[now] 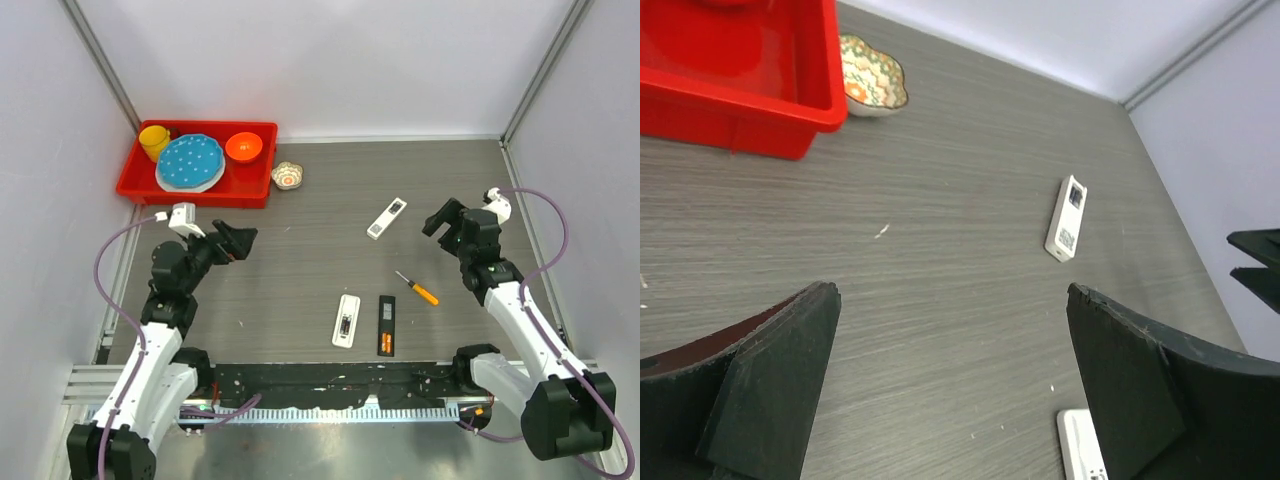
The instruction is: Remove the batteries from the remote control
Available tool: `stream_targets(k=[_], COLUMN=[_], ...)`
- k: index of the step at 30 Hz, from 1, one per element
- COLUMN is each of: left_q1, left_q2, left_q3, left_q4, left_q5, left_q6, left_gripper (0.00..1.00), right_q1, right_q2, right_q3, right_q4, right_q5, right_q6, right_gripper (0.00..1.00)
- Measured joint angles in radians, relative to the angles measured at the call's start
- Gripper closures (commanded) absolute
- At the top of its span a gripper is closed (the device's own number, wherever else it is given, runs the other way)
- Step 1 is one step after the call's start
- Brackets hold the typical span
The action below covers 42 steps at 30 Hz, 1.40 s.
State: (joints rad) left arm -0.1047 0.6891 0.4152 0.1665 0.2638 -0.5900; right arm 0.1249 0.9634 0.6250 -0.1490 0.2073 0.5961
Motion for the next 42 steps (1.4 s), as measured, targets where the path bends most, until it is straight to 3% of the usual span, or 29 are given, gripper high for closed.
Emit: stream_targets(k=[5, 15, 26, 32, 42], left_q1=[-0.055, -0.521, -0.888, -0.989, -0.995], left_q2=[0.103, 0.535, 1.198, 1.386, 1.512], left_q3=[0.05, 0.427, 1.026, 1.159, 1.341], left_q4=[-0.003, -0.133, -0.37, -0.467, -0.565], left_q5=[0.066, -0.07, -0.202, -0.134, 0.079], left_q6=[0.044, 0.265, 0.582, 0.794, 1.018], left_gripper=[0.0, 0.0, 0.0, 0.0, 0.02], right_q1=[0.0, -0.022, -0.336, -0.441, -0.457], right_q2=[-0.025, 0.002, 0.109, 0.169, 0.176], right_q3=[0.0, 0.001, -0.015, -0.035, -0.036], right_q4=[-0.06, -0.095, -0.06, -0.003, 0.043], right_q5=[-0.031, -0.065, -0.334, -0.484, -0.551], right_q6=[-0.012, -0.054, -0.052, -0.009, 0.009], right_gripper=[0.0, 0.0, 0.0, 0.0, 0.0])
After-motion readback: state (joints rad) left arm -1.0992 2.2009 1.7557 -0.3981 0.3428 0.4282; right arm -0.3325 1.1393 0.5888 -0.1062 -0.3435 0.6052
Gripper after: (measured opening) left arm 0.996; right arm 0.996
